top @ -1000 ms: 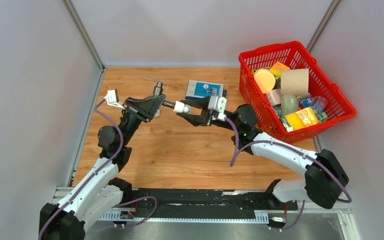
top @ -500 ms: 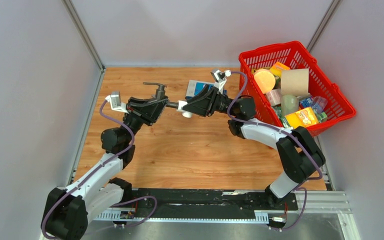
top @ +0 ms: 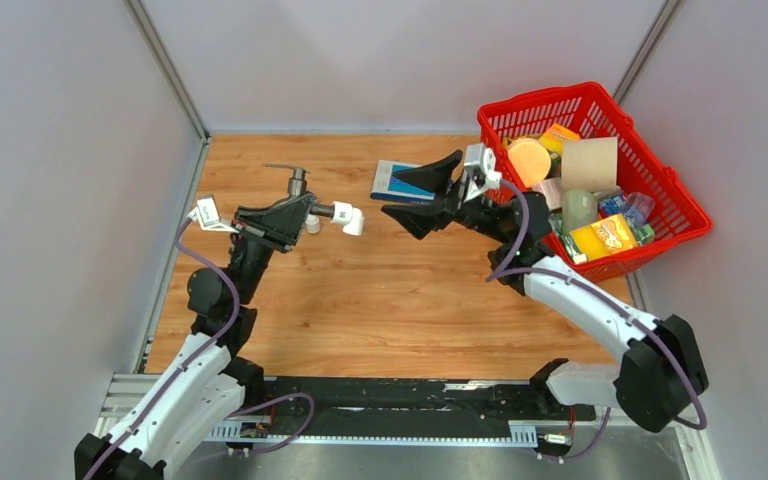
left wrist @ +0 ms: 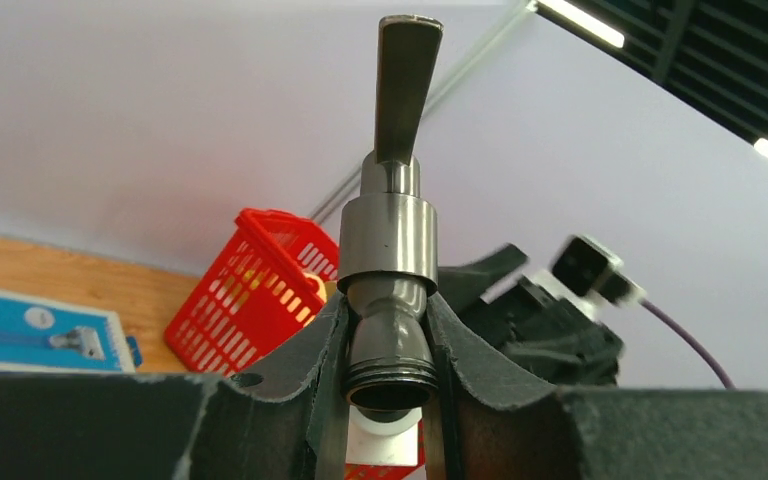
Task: Install the water faucets
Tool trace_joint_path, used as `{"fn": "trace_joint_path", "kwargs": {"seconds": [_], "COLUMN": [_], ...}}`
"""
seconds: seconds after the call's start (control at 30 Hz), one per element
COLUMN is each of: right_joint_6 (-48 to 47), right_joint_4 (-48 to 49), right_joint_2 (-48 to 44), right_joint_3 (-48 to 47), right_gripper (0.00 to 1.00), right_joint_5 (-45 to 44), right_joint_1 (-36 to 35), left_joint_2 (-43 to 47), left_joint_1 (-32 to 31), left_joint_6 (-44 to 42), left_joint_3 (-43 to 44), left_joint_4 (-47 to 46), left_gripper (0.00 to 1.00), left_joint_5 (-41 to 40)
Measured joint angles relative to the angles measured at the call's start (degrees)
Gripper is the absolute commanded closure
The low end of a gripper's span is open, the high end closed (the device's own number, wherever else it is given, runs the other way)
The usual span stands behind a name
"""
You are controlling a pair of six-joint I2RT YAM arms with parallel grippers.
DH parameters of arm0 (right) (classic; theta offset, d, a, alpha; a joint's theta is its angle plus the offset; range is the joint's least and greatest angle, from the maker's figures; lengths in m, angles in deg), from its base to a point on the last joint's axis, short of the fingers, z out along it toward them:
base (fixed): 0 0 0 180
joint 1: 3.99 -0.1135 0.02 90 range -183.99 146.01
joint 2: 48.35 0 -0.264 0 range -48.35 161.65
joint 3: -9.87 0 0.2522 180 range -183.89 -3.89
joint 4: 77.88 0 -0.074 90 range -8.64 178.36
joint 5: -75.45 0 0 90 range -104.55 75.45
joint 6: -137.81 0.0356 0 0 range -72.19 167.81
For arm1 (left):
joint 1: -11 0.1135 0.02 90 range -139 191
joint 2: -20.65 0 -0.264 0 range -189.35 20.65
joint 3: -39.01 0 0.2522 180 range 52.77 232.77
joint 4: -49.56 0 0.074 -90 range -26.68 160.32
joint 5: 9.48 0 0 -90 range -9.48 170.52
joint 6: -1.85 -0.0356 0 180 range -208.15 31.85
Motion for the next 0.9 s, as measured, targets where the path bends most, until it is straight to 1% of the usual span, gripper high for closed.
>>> {"fn": "trace_joint_path", "kwargs": {"seconds": [0.1, 0.2, 0.37, 0.53, 0.63, 0.8, 0.9], "right_joint_6": [-14.7, -29.6, -50.8, -66.3, -73.7, -82.7, -86.5], "right_joint_4": [-3.8, -7.2, -10.0, -10.4, -9.2, -8.6, -6.8], "right_joint_2": [-3.7, -5.4, -5.8, -5.4, -4.2, -0.3, 2.1], "right_joint_3": [2.4, 4.7, 9.1, 10.4, 10.4, 10.4, 10.4], "right_gripper": [0.22, 0.21, 0.20, 0.19, 0.19, 0.20, 0.23], "right_joint_5": [-3.1, -6.7, -11.8, -18.1, -22.0, -27.0, -29.8], "right_joint_1": [-3.0, -8.2, -15.9, -21.7, -24.3, -26.9, -27.7], "left_joint_2": [1.0, 1.0, 0.4, -0.4, -0.9, -1.2, -1.2], "left_joint_1": [0.0, 0.0, 0.0, 0.0, 0.0, 0.0, 0.0], "left_joint_6": [1.7, 4.5, 8.1, 11.2, 12.6, 13.9, 14.3], "left_joint_3": [1.9, 4.6, 6.8, 7.1, 7.1, 7.3, 7.7], "left_joint_4": [8.0, 16.9, 25.4, 28.9, 29.4, 29.8, 29.8], "left_gripper": [1.00, 1.00, 1.00, 1.00, 1.00, 1.00, 1.00], "left_joint_5": [-3.1, -5.5, -7.0, -6.9, -6.3, -5.2, -4.5]}}
